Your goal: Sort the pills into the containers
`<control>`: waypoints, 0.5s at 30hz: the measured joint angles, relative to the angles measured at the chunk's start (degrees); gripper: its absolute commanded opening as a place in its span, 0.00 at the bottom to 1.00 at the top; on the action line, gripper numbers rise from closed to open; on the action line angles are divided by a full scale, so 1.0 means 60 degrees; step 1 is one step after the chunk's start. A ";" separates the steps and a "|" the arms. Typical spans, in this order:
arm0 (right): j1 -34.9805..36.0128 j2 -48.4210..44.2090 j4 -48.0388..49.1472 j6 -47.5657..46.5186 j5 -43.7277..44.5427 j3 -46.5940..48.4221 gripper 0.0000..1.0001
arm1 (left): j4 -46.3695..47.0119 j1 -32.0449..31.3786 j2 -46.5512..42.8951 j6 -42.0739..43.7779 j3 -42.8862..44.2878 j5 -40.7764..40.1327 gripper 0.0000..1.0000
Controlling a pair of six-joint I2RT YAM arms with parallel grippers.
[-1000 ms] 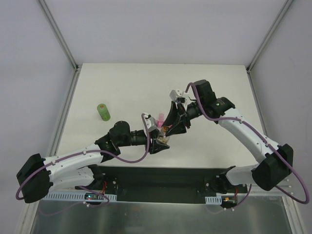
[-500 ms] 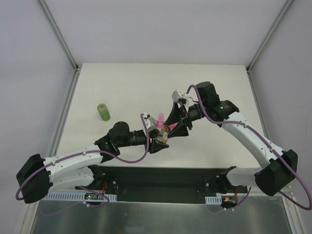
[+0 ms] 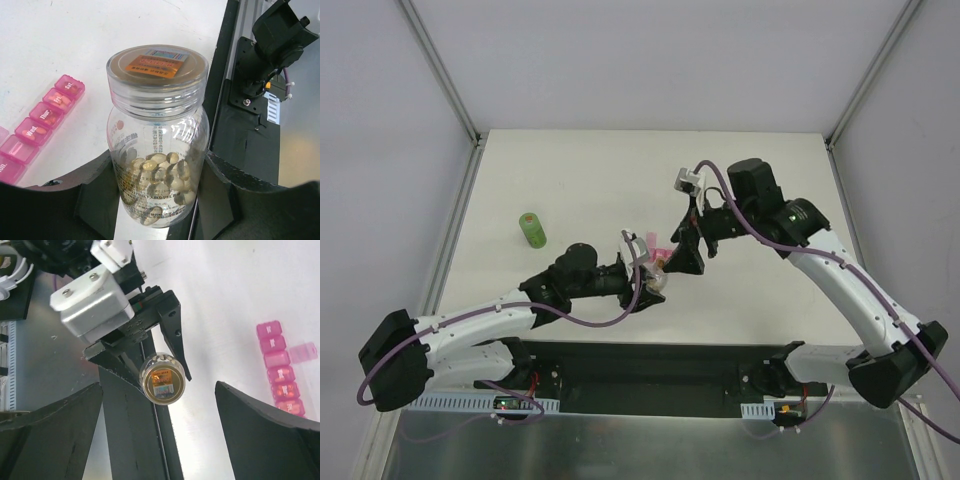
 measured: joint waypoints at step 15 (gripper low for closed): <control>0.0441 0.0732 -0.0809 0.1679 0.1883 0.0047 0.78 | -0.0335 0.0000 0.0623 -0.0025 0.0750 -0.0342 0.00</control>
